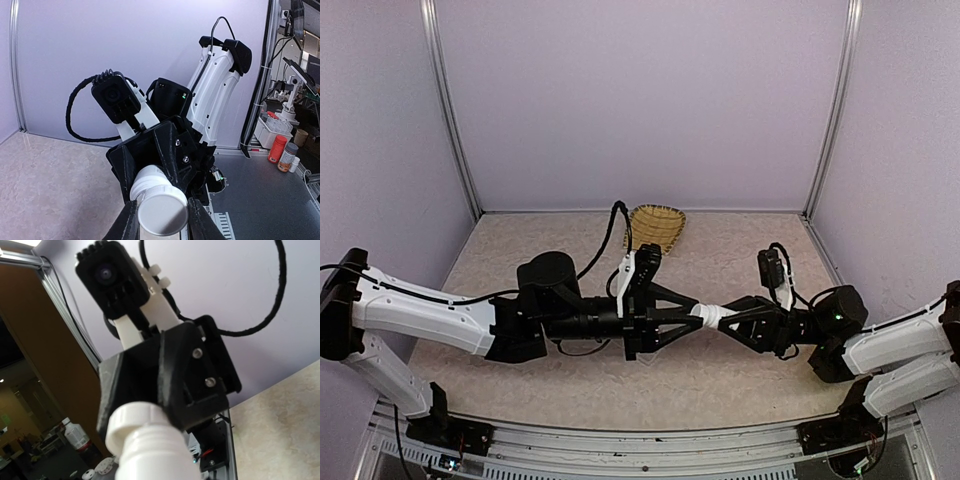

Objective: Sort the pills into containers

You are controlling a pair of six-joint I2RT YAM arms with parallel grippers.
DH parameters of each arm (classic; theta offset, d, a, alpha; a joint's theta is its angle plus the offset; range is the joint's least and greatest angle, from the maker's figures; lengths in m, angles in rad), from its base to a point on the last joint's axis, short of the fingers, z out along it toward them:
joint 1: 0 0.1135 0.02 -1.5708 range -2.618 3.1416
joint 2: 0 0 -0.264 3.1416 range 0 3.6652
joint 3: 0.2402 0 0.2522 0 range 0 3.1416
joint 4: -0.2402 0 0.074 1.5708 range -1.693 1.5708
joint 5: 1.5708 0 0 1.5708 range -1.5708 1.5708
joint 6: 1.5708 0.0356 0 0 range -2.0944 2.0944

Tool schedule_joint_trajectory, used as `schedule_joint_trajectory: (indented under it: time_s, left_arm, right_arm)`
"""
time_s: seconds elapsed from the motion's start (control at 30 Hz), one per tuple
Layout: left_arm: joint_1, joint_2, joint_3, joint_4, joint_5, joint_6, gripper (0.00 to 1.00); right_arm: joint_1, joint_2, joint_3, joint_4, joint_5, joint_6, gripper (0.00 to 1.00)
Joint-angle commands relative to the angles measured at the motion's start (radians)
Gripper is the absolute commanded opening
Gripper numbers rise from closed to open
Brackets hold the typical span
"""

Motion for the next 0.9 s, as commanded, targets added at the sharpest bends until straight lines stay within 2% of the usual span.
schedule_joint_trajectory:
  time_s: [0.0, 0.37, 0.87]
  left_arm:
    - [-0.016, 0.013, 0.027, 0.014, -0.067, 0.006, 0.29]
    - [-0.054, -0.013, 0.002, 0.021, -0.194, 0.058, 0.29]
    - [-0.060, -0.014, -0.013, 0.002, -0.180, 0.049, 0.29]
  right_arm:
    - [0.020, 0.001, 0.028, 0.023, -0.005, 0.000, 0.23]
    - [0.020, 0.002, 0.028, 0.010, 0.006, -0.001, 0.23]
    - [0.020, -0.045, 0.037, -0.061, 0.028, -0.040, 0.23]
